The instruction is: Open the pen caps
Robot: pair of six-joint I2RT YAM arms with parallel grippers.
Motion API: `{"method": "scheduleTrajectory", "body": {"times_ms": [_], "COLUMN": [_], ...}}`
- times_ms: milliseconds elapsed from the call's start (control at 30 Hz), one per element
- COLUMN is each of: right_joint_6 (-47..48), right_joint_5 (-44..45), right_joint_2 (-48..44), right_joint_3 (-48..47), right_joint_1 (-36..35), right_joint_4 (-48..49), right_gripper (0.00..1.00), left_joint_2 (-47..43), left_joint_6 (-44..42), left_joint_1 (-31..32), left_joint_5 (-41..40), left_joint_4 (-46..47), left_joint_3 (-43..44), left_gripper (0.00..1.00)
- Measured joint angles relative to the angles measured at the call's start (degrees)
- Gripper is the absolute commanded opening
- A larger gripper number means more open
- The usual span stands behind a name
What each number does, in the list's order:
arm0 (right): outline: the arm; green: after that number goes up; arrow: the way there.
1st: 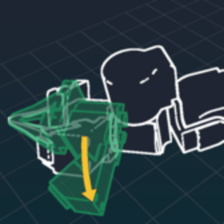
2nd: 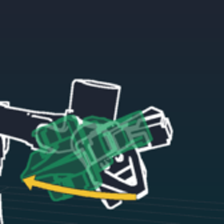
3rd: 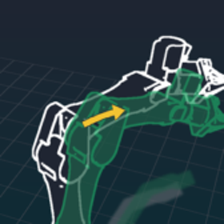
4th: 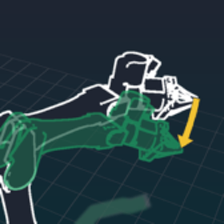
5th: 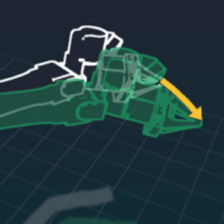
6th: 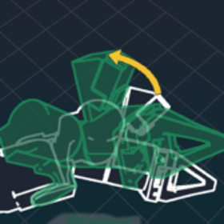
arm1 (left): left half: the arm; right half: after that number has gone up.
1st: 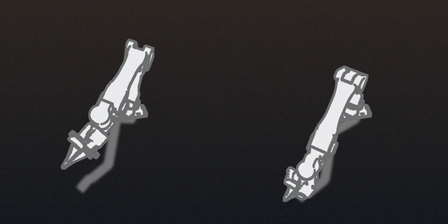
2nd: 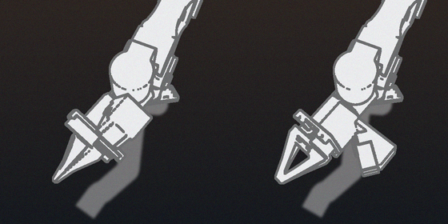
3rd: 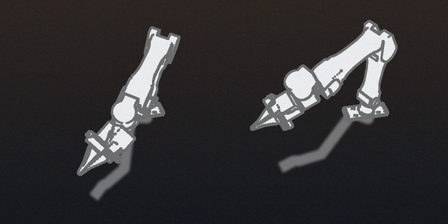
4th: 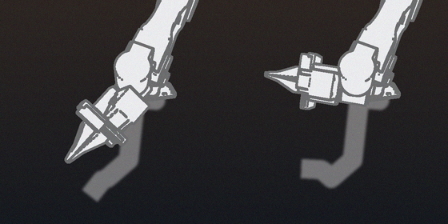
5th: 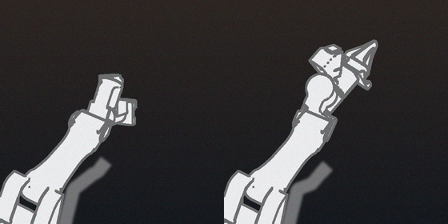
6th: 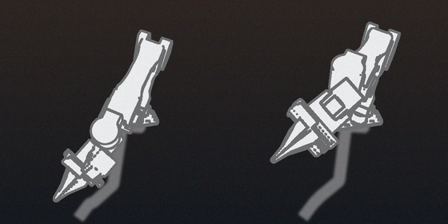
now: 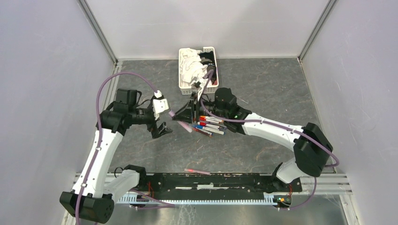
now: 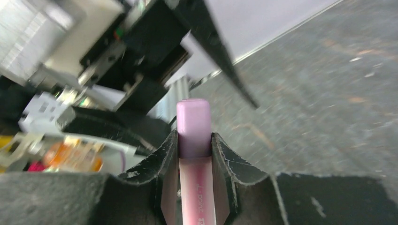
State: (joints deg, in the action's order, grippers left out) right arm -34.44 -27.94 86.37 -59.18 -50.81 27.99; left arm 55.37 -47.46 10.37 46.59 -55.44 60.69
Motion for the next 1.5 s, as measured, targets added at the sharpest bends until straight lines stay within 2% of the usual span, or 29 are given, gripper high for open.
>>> {"method": "scheduleTrajectory", "body": {"times_ms": [200, 333, 400, 600, 733, 933, 1033, 1067, 1133, 1200, 1333, 1500], "right_joint_6": [0.22, -0.33, -1.01, -3.93, -4.57, -4.68, -4.28, -4.24, -4.28, -4.15, -2.51, 6.78], "right_joint_5": [-12.92, -17.33, -18.99, -22.95, -24.68, -26.18, -26.25, -26.29, -26.58, -26.80, -27.04, -24.70], "right_joint_2": [2.99, 4.59, 5.84, 8.66, 10.23, 11.93, 13.14, 13.51, 13.90, 13.99, 13.99, 10.19], "right_joint_3": [-1.77, -2.67, -3.98, -7.28, -9.62, -11.19, -12.28, -12.52, -12.87, -12.98, -13.00, -10.16], "right_joint_1": [-0.35, -0.35, -0.31, -0.31, -0.31, -0.31, -0.31, -0.31, -0.22, 0.20, 0.39, 1.55], "right_joint_4": [-4.87, -5.46, -5.44, -5.03, -5.42, -7.41, -9.22, -9.77, -10.95, -11.96, -13.97, -20.55], "right_gripper": [0.10, 0.10, 0.10, 0.10, 0.11, 0.11, 0.16, 0.18, 0.24, 0.37, 0.56, 0.61], "left_joint_2": [-0.76, -3.28, -4.39, -3.96, -4.00, -3.28, -2.80, -2.80, -2.93, -2.99, -3.02, -1.84], "left_joint_6": [-8.41, -14.95, -20.44, -35.91, -38.97, -41.38, -41.92, -42.07, -42.45, -42.69, -42.40, -35.56], "left_joint_1": [0.00, 0.00, 0.00, 0.11, 0.11, 0.42, 1.25, 1.64, 2.05, 2.21, 2.69, 3.02], "left_joint_5": [-0.72, -0.68, 0.59, 3.02, 3.26, 4.00, 4.81, 4.81, 4.17, 3.78, 3.04, 3.19], "left_joint_4": [-0.74, -1.86, -4.00, -13.94, -14.73, -14.51, -14.34, -14.29, -14.58, -14.69, -13.97, -11.45], "left_joint_3": [3.58, 3.65, 3.67, 3.76, 3.74, 3.72, 3.41, 3.17, 2.43, 1.77, 0.70, 0.61], "left_gripper": [0.98, 0.86, 0.82, 0.79, 0.75, 0.56, 0.45, 0.39, 0.19, 0.06, 0.02, 0.02]}}
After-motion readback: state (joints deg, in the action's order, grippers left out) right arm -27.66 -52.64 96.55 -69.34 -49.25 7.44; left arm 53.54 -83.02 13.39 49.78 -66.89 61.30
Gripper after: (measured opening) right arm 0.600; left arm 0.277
